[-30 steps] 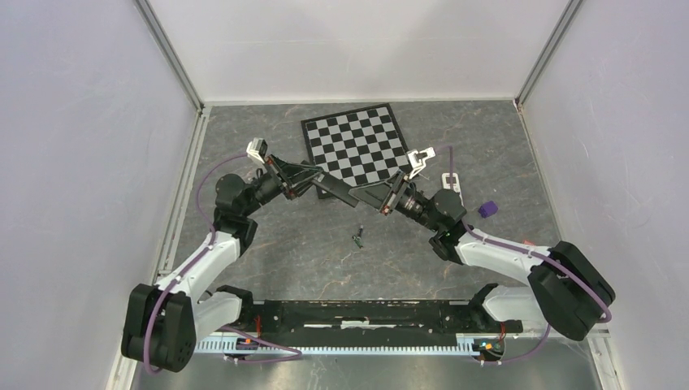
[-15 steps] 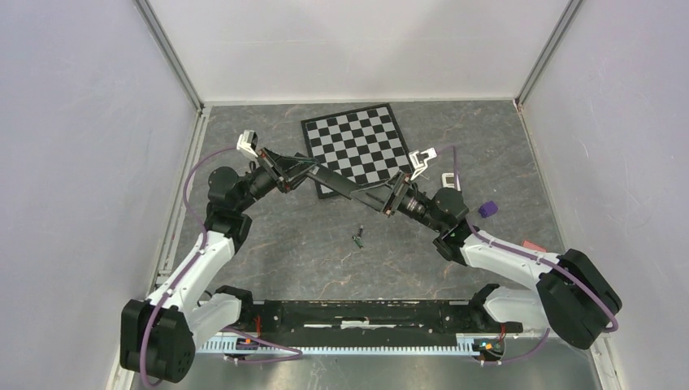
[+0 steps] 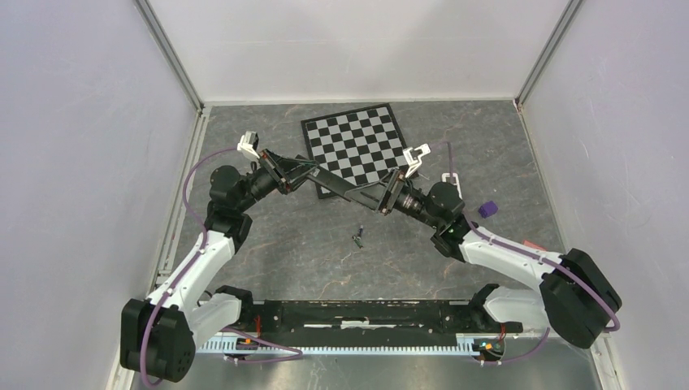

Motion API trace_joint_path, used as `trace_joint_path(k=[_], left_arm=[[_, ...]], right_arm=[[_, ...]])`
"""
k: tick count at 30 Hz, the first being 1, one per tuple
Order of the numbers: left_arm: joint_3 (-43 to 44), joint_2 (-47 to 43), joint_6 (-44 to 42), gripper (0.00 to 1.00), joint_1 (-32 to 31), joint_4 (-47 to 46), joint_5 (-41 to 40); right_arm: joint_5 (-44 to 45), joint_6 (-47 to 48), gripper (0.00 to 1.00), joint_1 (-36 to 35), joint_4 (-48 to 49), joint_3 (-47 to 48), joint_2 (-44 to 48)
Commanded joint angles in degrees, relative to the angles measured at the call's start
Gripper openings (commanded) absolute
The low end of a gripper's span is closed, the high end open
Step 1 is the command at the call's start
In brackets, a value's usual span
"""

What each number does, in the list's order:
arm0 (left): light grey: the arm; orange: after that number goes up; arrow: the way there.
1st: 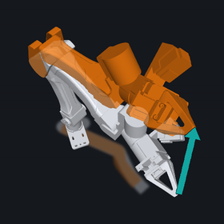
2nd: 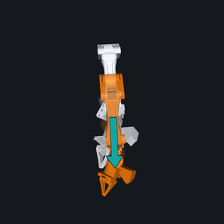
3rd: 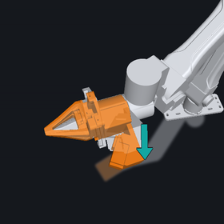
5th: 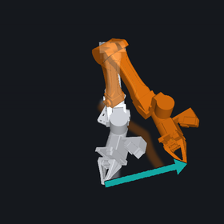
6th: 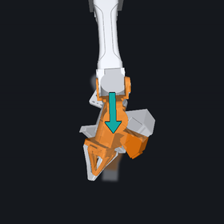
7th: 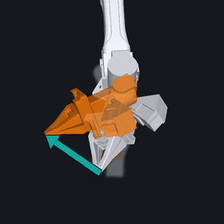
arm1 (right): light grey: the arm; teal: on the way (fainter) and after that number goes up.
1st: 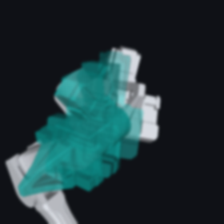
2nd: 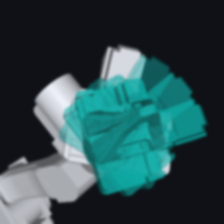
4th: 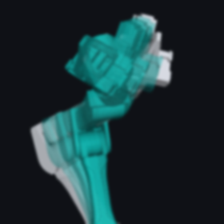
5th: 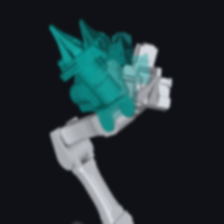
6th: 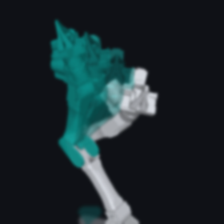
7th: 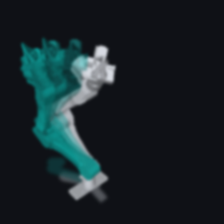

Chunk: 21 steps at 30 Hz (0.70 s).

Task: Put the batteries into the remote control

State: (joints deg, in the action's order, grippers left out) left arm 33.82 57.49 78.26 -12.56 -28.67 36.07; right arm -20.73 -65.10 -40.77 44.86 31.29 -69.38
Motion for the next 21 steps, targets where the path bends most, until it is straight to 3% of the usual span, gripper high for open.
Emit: trace_joint_path(k=[1,8,11,14,21], left_arm=[[1.4,0.2,-3.5,0.02,0.3,-0.3,1.0],[1.2,0.2,-4.5,0.02,0.2,0.0,1.5],[1.3,0.0,-5.4,0.02,0.2,0.5,1.1],[1.5,0.1,-6.8,0.02,0.2,1.5,0.4],[1.2,0.6,-8.8,0.02,0.3,1.5,-0.6]], right_arm=[[1.2,1.8,0.91,-0.6,-2.2,4.8,-0.8],[1.8,2.2,0.58,-0.9,-12.2,9.5,-3.4],[2.5,2.9,0.51,-0.9,-15.0,9.8,-3.1],[3.3,4.1,0.49,-1.1,-18.5,10.4,-2.5],[3.8,5.1,0.55,-1.1,-21.7,10.7,-1.5]])
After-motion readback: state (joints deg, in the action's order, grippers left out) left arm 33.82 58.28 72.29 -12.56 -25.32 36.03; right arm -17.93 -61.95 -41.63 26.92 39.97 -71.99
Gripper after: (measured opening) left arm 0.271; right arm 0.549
